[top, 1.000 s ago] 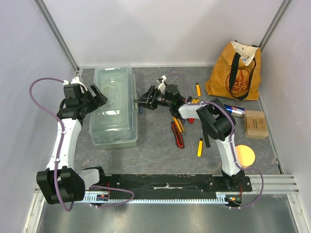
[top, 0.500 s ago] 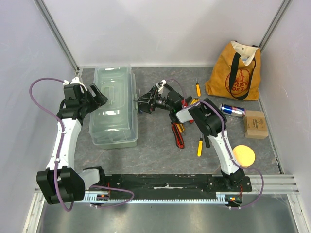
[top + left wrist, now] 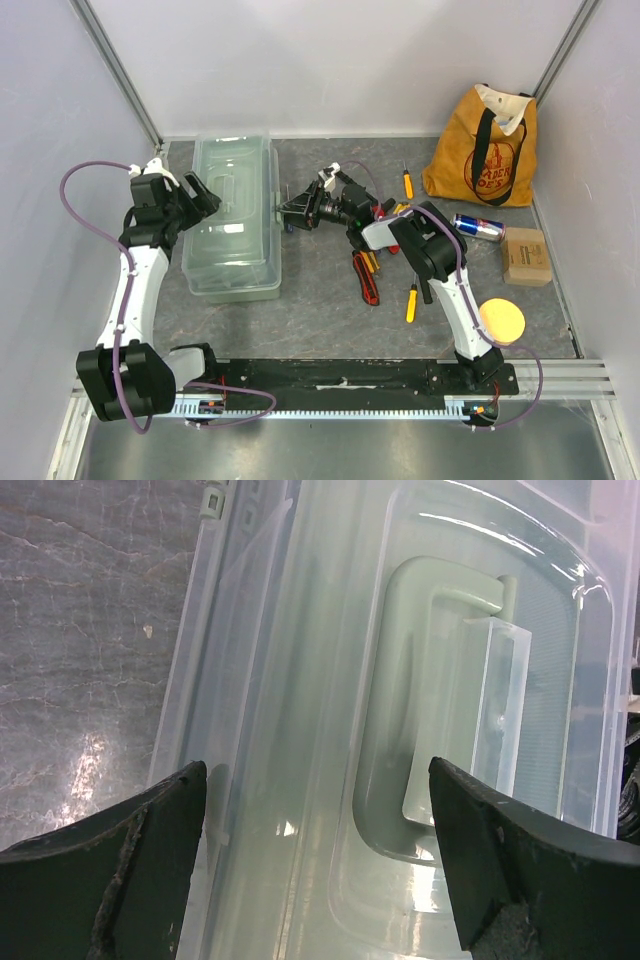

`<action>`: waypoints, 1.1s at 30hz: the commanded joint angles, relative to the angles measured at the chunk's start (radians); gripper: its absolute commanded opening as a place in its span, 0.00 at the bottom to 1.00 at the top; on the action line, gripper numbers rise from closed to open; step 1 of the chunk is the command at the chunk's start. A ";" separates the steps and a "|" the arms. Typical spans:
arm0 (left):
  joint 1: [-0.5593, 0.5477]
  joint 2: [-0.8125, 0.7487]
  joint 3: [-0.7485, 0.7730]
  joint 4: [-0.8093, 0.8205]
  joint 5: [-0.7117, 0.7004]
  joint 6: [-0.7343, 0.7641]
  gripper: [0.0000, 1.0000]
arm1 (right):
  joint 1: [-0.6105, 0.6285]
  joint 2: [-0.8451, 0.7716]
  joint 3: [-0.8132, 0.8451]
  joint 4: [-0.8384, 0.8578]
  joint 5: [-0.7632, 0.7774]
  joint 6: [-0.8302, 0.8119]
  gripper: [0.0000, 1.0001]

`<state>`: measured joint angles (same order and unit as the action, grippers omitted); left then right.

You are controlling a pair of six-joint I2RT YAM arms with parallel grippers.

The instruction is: Pack the tool kit

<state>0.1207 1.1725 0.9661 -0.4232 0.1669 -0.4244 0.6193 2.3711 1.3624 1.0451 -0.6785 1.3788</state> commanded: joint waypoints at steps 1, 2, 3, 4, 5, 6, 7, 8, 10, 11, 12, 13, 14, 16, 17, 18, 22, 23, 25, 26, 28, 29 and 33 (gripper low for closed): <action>-0.093 0.115 -0.145 -0.246 0.379 -0.043 0.87 | 0.142 -0.039 0.070 -0.013 -0.044 -0.078 0.31; -0.096 0.115 -0.151 -0.241 0.382 -0.047 0.87 | 0.140 -0.047 0.067 -0.028 -0.033 -0.087 0.29; -0.095 0.115 -0.162 -0.238 0.381 -0.050 0.86 | 0.140 -0.053 0.066 -0.051 -0.018 -0.102 0.29; -0.098 0.112 -0.167 -0.235 0.382 -0.054 0.86 | 0.140 -0.064 0.064 -0.084 -0.004 -0.124 0.28; -0.099 0.110 -0.181 -0.226 0.382 -0.059 0.84 | 0.140 -0.088 0.058 -0.135 0.019 -0.170 0.27; -0.101 0.108 -0.187 -0.221 0.381 -0.065 0.84 | 0.140 -0.099 0.055 -0.166 0.033 -0.187 0.25; -0.101 0.110 -0.193 -0.216 0.382 -0.066 0.83 | 0.138 -0.107 0.052 -0.183 0.046 -0.201 0.25; -0.101 0.108 -0.199 -0.213 0.384 -0.071 0.83 | 0.140 -0.111 0.049 -0.197 0.057 -0.208 0.24; -0.102 0.108 -0.208 -0.209 0.381 -0.076 0.82 | 0.140 -0.119 0.046 -0.220 0.079 -0.215 0.22; -0.102 0.108 -0.211 -0.207 0.381 -0.077 0.82 | 0.140 -0.119 0.047 -0.230 0.083 -0.219 0.22; -0.102 0.108 -0.211 -0.207 0.375 -0.077 0.81 | 0.140 -0.121 0.046 -0.240 0.089 -0.222 0.21; -0.102 0.107 -0.214 -0.207 0.370 -0.079 0.81 | 0.140 -0.121 0.046 -0.249 0.094 -0.225 0.21; -0.102 0.107 -0.213 -0.207 0.367 -0.077 0.81 | 0.140 -0.127 0.044 -0.269 0.103 -0.234 0.22; -0.102 0.104 -0.214 -0.207 0.355 -0.079 0.81 | 0.140 -0.133 0.043 -0.310 0.123 -0.259 0.22; -0.102 0.102 -0.214 -0.207 0.350 -0.082 0.81 | 0.140 -0.131 0.046 -0.321 0.125 -0.265 0.22; -0.102 0.102 -0.214 -0.207 0.341 -0.083 0.81 | 0.138 -0.130 0.050 -0.335 0.125 -0.267 0.24; -0.102 0.096 -0.208 -0.212 0.319 -0.091 0.82 | 0.131 -0.121 0.018 -0.341 0.126 -0.239 0.63; -0.102 0.095 -0.207 -0.212 0.318 -0.093 0.83 | 0.126 -0.121 -0.005 -0.317 0.128 -0.212 0.74; -0.101 0.092 -0.207 -0.212 0.321 -0.097 0.86 | 0.119 -0.105 -0.051 -0.197 0.103 -0.128 0.89; -0.101 0.090 -0.208 -0.210 0.325 -0.097 0.87 | 0.117 -0.096 -0.054 -0.145 0.090 -0.095 0.94; -0.101 0.092 -0.213 -0.207 0.339 -0.096 0.88 | 0.119 -0.076 -0.037 -0.073 0.056 -0.040 0.98; -0.101 0.095 -0.217 -0.206 0.356 -0.097 0.89 | 0.120 -0.061 -0.025 -0.024 0.040 -0.005 0.98; -0.102 0.102 -0.224 -0.197 0.394 -0.083 0.91 | 0.128 -0.027 0.020 0.159 0.001 0.104 0.98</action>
<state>0.1207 1.1687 0.8822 -0.2424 0.1665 -0.4343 0.6308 2.3062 1.3151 0.9688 -0.5552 1.3682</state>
